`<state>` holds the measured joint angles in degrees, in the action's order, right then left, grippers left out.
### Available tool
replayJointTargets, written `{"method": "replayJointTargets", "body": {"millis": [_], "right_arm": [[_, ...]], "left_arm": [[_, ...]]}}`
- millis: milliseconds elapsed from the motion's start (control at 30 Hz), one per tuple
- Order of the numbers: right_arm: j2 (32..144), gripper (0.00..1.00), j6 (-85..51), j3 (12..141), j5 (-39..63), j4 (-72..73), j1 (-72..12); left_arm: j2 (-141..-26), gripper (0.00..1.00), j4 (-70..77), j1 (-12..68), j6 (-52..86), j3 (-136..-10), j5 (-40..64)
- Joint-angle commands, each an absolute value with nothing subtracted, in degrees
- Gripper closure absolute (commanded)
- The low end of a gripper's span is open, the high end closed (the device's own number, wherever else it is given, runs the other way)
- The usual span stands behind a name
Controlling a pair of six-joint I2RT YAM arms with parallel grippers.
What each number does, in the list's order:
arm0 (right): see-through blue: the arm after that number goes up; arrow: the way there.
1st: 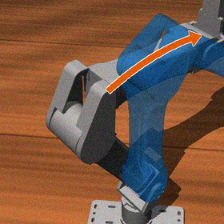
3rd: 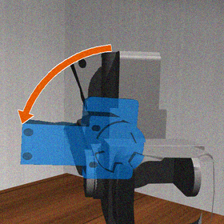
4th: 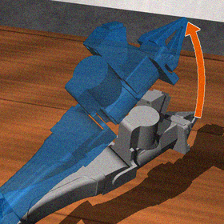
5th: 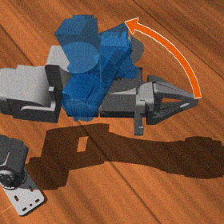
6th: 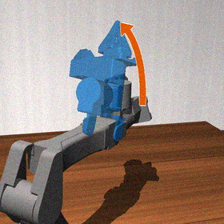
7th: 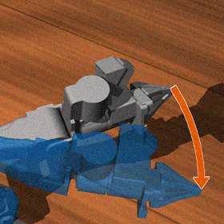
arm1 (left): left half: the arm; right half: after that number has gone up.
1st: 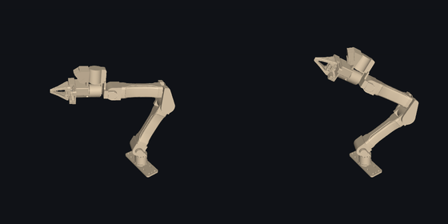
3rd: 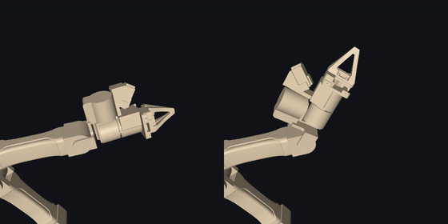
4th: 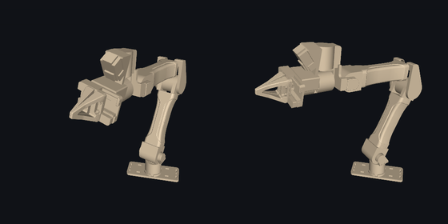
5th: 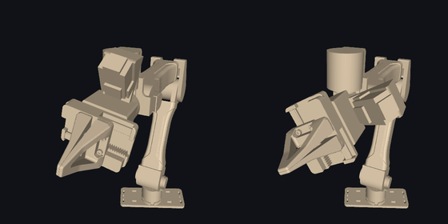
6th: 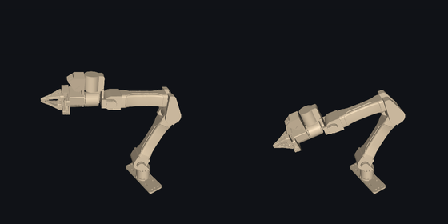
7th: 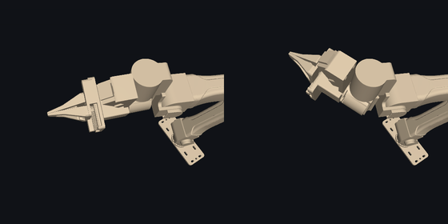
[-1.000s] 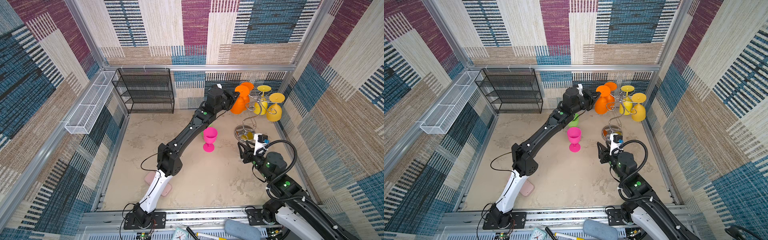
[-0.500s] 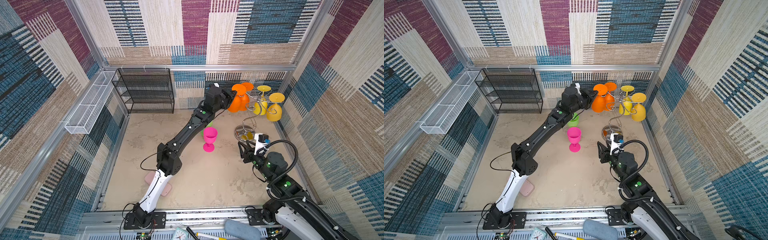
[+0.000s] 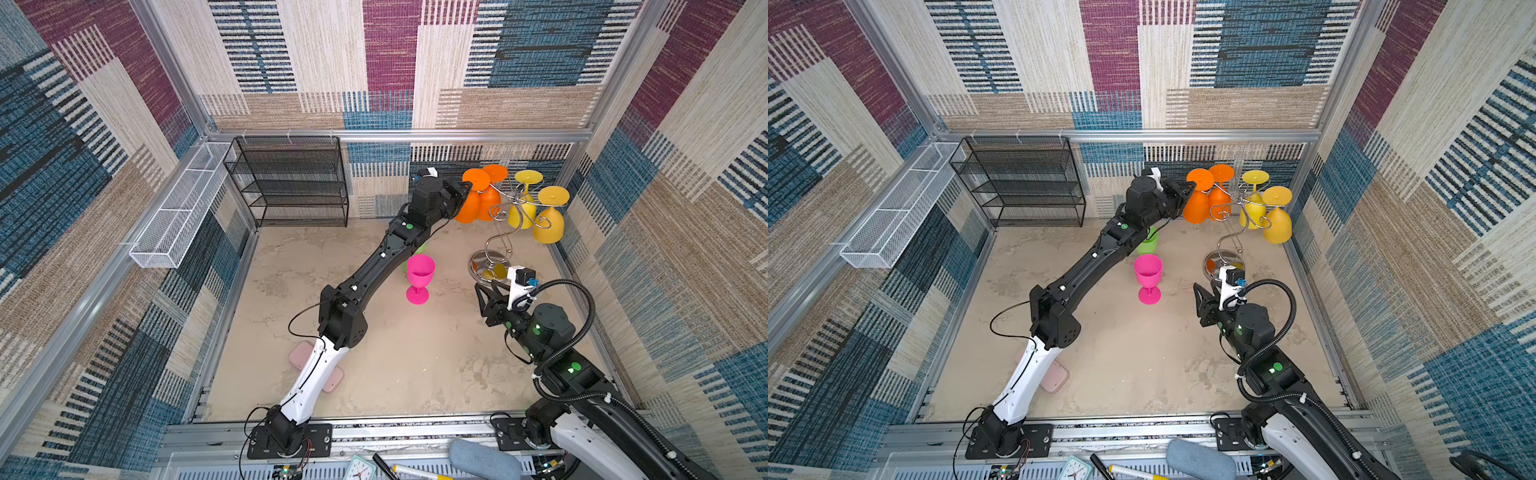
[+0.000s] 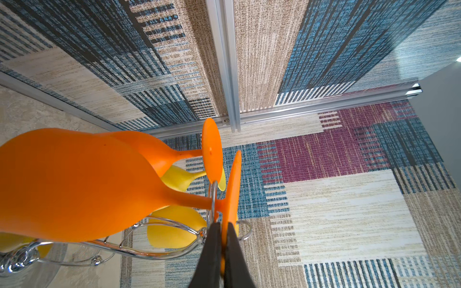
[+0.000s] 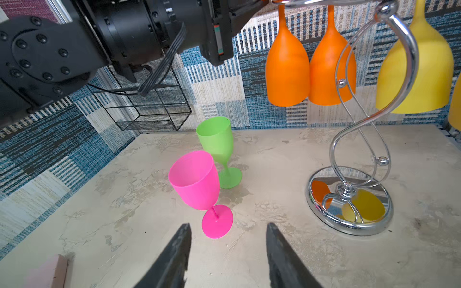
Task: Take the wine glass off the wine glass rack
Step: Pick up the wine glass from the wine glass rack.
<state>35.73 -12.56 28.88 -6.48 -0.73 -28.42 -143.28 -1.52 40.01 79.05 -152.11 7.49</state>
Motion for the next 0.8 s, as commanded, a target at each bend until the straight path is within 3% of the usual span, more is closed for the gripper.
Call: {"method": "replayJointTargets", "body": {"millis": [0, 767], "right_arm": [[36.2, 0.49, -11.8, 29.7, -6.1, 2.0, -28.6], [36.9, 0.49, -11.2, 29.3, -5.9, 3.4, -28.6]], "left_arm": [[-143.9, 1.00, 3.8, 39.9, 77.3, -152.9, 6.7], [-144.5, 1.00, 5.6, 40.7, 78.8, -153.8, 11.5]]}}
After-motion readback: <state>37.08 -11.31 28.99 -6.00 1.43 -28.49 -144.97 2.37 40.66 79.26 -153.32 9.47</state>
